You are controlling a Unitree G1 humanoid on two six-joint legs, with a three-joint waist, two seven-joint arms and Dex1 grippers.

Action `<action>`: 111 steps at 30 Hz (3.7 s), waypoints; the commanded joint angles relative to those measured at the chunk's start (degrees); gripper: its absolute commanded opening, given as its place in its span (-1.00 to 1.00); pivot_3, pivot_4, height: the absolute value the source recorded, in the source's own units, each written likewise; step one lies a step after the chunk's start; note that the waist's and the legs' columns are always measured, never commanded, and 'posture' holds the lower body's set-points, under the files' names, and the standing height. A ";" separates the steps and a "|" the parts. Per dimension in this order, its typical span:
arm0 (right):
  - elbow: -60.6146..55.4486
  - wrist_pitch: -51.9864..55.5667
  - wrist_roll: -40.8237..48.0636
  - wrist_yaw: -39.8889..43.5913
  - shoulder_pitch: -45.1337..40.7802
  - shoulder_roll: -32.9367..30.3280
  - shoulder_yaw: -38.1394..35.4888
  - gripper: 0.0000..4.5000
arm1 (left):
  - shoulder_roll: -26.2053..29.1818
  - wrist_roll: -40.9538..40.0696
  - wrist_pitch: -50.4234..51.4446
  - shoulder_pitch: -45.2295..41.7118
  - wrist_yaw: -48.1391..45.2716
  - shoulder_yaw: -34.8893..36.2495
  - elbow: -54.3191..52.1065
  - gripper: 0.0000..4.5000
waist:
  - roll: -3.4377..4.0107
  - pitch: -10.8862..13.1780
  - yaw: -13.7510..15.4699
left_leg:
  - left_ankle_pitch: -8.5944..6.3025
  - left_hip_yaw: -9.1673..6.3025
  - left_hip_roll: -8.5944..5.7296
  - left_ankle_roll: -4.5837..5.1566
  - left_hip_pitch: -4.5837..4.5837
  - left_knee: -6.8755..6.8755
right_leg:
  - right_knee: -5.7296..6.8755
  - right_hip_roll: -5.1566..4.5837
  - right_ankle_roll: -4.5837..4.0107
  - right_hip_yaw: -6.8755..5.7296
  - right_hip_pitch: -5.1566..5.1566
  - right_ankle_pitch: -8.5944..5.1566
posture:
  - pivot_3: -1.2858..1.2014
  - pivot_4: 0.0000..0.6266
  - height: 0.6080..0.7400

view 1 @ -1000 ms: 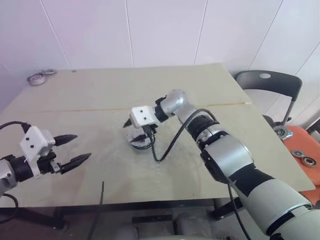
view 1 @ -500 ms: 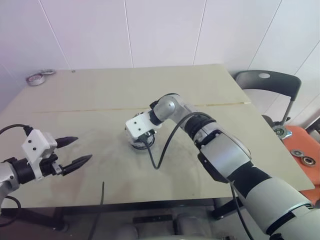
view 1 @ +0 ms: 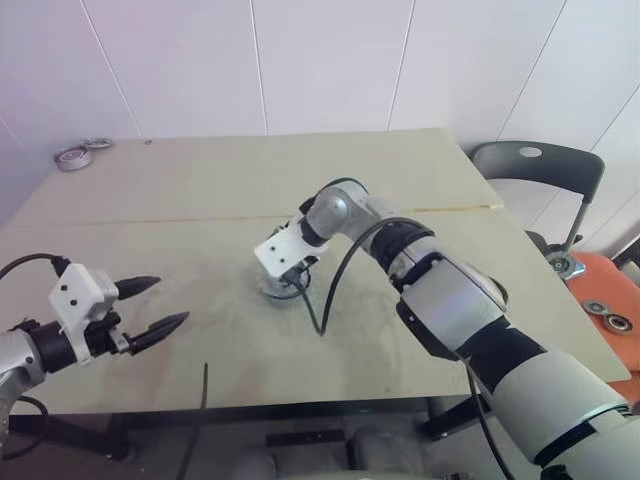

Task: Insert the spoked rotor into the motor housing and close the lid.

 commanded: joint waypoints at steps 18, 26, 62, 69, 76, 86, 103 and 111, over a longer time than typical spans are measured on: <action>0.22 -2.14 -4.02 3.67 -5.34 -3.17 3.28 0.32 | -3.17 -0.34 1.29 -1.06 6.10 -5.09 -5.38 0.81 | -0.01 -0.01 0.07 | 0.00 -0.01 0.00 0.00 0.02 0.03 | 0.00 0.00 -0.02 0.00 0.03 -0.01 | 0.03 -1.00 1.00; 0.37 -3.31 -4.86 5.32 -5.06 -4.27 4.45 0.32 | -6.44 0.03 0.01 0.91 8.50 -7.24 -7.06 0.81 | -0.04 -0.02 -0.01 | 0.00 -0.01 0.00 0.00 0.02 0.02 | 0.01 -0.01 0.00 0.00 0.02 0.00 | 0.03 -1.00 1.00; -0.93 20.43 20.14 -20.77 13.80 -3.21 -24.59 -0.99 | 5.69 -16.15 14.30 -10.14 0.11 7.95 12.28 0.81 | -0.18 -0.11 -0.43 | 0.00 -0.02 -0.01 0.01 0.03 0.06 | 0.04 0.00 0.03 0.00 0.05 0.02 | 0.03 -1.00 1.00; -0.70 20.86 18.98 -25.46 16.37 -3.07 -23.90 -0.99 | 4.07 -16.46 13.91 -8.36 1.51 8.34 6.91 0.81 | -0.15 -0.09 -0.47 | 0.00 -0.03 -0.02 0.01 0.02 0.07 | 0.00 -0.01 0.02 0.00 0.08 0.02 | 0.03 -1.00 1.00; -0.71 19.96 16.81 -24.89 19.10 -3.70 -21.92 -0.99 | 3.32 -16.70 13.77 -8.16 2.28 8.49 5.16 0.81 | -0.21 -0.13 -1.41 | 0.00 -0.02 -0.02 0.01 0.03 0.07 | 0.01 -0.01 0.02 0.00 0.09 0.02 | 0.03 -1.00 1.00; -1.44 18.25 17.06 -19.77 20.76 -2.68 -20.74 -0.99 | 2.78 -15.83 12.81 -10.07 2.79 6.18 6.58 0.81 | -0.28 -0.18 -1.46 | 0.01 -0.03 -0.01 0.01 0.07 0.07 | 0.02 0.00 0.03 0.00 0.11 0.02 | 0.03 -1.00 1.00; -3.07 14.56 16.82 -9.92 22.39 -1.44 -18.07 -0.99 | 1.84 -15.02 12.03 -11.06 3.12 4.55 7.22 0.81 | -0.27 -0.17 -1.56 | 0.00 -0.03 0.00 0.01 0.09 0.03 | 0.02 0.01 0.04 0.00 0.10 0.02 | 0.03 -1.00 1.00; -2.83 14.15 16.21 -9.35 22.34 -3.57 -16.73 -0.99 | 1.97 -14.74 11.87 -11.90 3.03 3.90 7.72 0.81 | -0.30 -0.19 -1.40 | 0.00 -0.03 -0.01 0.01 0.11 0.04 | 0.02 0.00 0.04 0.00 0.14 0.02 | 0.03 -1.00 1.00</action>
